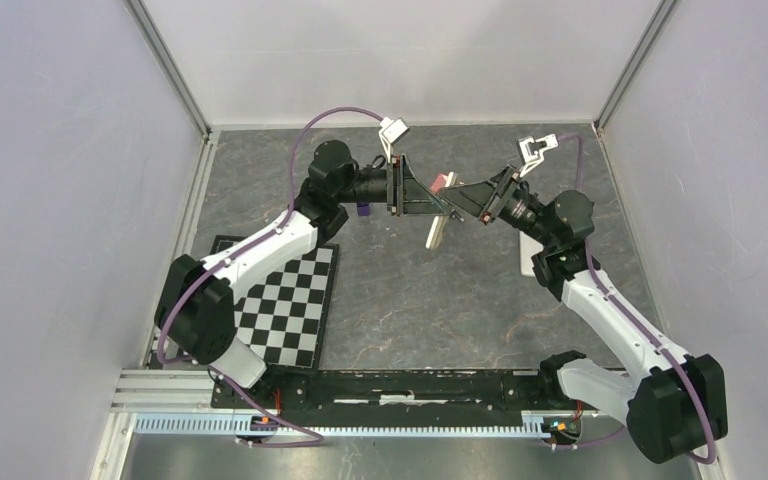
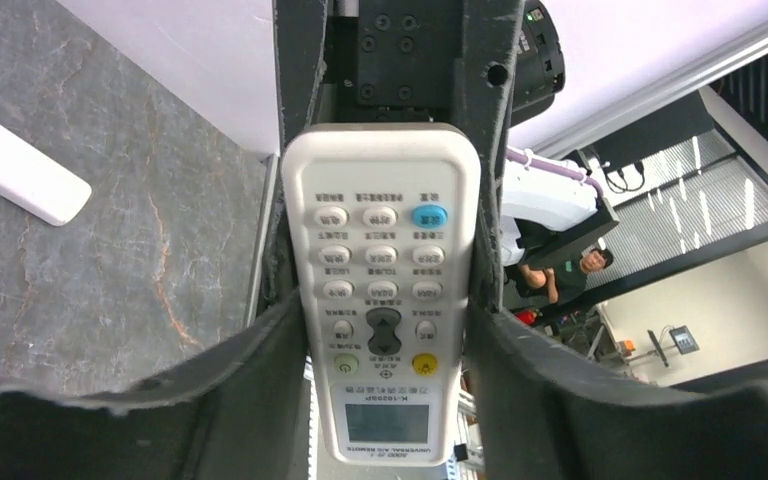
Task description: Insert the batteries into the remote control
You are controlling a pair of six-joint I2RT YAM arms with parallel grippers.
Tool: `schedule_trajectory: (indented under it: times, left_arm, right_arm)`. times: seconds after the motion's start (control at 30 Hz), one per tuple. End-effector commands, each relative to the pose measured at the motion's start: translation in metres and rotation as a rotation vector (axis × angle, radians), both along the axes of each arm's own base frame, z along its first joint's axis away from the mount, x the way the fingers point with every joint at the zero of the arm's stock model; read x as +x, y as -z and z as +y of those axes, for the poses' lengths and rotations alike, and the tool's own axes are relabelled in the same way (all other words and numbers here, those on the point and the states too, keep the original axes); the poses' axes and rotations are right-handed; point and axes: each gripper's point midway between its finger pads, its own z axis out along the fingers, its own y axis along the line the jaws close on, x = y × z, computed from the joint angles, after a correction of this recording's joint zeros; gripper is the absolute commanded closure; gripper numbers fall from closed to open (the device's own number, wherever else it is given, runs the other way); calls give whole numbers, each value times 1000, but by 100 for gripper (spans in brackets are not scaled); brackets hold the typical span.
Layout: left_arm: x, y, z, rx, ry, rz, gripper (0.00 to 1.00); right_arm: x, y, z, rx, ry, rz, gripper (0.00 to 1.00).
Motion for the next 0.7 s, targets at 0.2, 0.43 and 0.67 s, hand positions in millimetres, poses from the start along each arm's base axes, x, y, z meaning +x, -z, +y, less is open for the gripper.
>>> schedule_trajectory:
  times: [0.2, 0.43, 0.67]
  left_arm:
    - [32, 12, 26, 146, -360, -139, 0]
    - [55, 45, 47, 329, -697, -277, 0]
    - [46, 70, 30, 442, -755, -376, 5]
  right_arm:
    - [35, 8, -23, 147, 230, 176, 85]
    - [69, 68, -44, 68, 456, 494, 86]
    - [72, 90, -38, 104, 467, 666, 85]
